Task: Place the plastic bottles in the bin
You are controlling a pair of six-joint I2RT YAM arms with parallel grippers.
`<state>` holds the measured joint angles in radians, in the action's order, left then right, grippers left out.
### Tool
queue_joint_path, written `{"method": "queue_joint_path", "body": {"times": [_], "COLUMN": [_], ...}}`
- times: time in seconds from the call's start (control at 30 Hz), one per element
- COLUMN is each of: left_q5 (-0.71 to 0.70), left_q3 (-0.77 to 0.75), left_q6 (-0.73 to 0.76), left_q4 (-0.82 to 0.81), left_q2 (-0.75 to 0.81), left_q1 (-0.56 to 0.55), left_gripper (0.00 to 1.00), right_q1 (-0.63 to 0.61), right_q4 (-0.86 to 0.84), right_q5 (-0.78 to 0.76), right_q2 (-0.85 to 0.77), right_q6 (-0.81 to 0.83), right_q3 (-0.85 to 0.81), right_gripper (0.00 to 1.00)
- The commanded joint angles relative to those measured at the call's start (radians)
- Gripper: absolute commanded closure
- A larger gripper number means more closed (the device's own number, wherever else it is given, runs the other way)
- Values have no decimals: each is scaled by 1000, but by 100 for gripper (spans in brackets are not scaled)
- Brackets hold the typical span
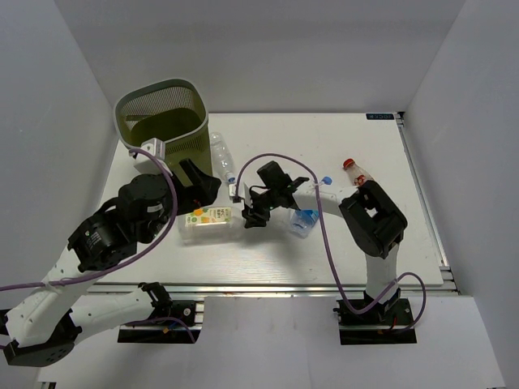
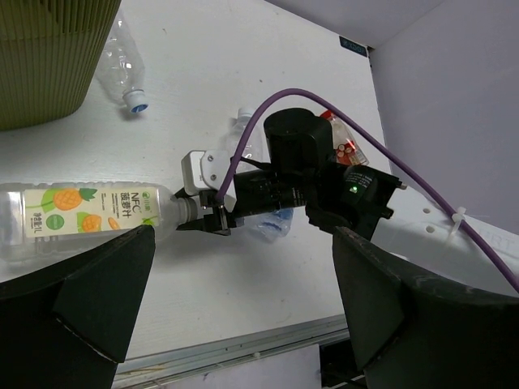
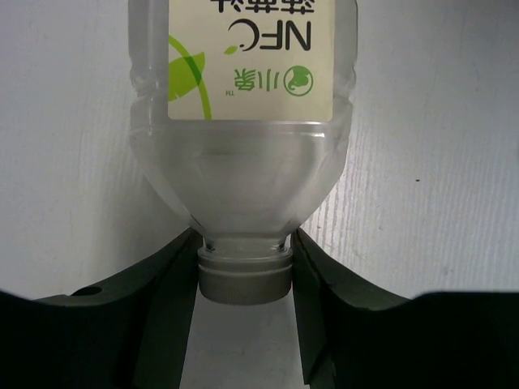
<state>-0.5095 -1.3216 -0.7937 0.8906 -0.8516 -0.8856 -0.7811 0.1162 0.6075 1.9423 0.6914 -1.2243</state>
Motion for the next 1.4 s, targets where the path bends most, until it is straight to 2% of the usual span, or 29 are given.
{"method": "queue_joint_path", "body": {"times": [0.0,0.17,0.23,0.4,0.47,0.63,0.67,0.73,0.83,0.87,0.93,0.97,1.0,1.07,1.13,1.27,1.3,1.37], "left_q5": [-12,-12,-12,17,57,155,167,198,209,209,209,209,209,209,200,200,200,209], "left_q3": [-30,-30,-30,-43,-73,-142,-169,-200,-235,-235,-216,-202,-185,-137,-96,-84,-74,-74], "left_q6": [7,17,45,154,229,321,344,353,378,378,378,378,369,358,337,327,317,306], "left_q4": [11,-18,-57,-257,-304,-464,-482,-504,-513,-513,-513,-527,-527,-542,-553,-509,-478,-443], "left_q2": [8,20,46,89,89,59,49,34,8,8,8,26,37,62,92,102,102,79], "left_q1": [4,4,4,13,13,13,13,13,13,13,13,13,13,13,13,13,13,13], "left_gripper": [0,0,0,0,0,0,0,0,0,0,0,0,0,0,0,0,0,0], "right_q1": [-1,13,29,89,97,120,121,120,108,97,86,83,76,69,54,29,22,2], "right_q4": [29,166,213,260,254,96,64,25,-70,-70,-81,-95,-105,-104,-101,-225,-271,-297], "right_q5": [28,119,167,305,328,313,296,261,164,112,35,-9,-47,-93,-120,-173,-181,-213], "right_q2": [-2,-98,-188,-385,-413,-459,-453,-436,-318,-259,-163,-136,-52,7,102,144,144,187], "right_q6": [53,150,177,171,157,-5,-85,-134,-266,-276,-289,-296,-311,-311,-305,-302,-306,-308], "right_q3": [-49,-49,-47,-69,-93,-222,-240,-321,-446,-566,-648,-763,-802,-964,-1055,-1048,-1008,-1014], "right_gripper": [69,94,98,99,99,99,99,99,99,99,99,99,99,99,99,95,88,81]}}
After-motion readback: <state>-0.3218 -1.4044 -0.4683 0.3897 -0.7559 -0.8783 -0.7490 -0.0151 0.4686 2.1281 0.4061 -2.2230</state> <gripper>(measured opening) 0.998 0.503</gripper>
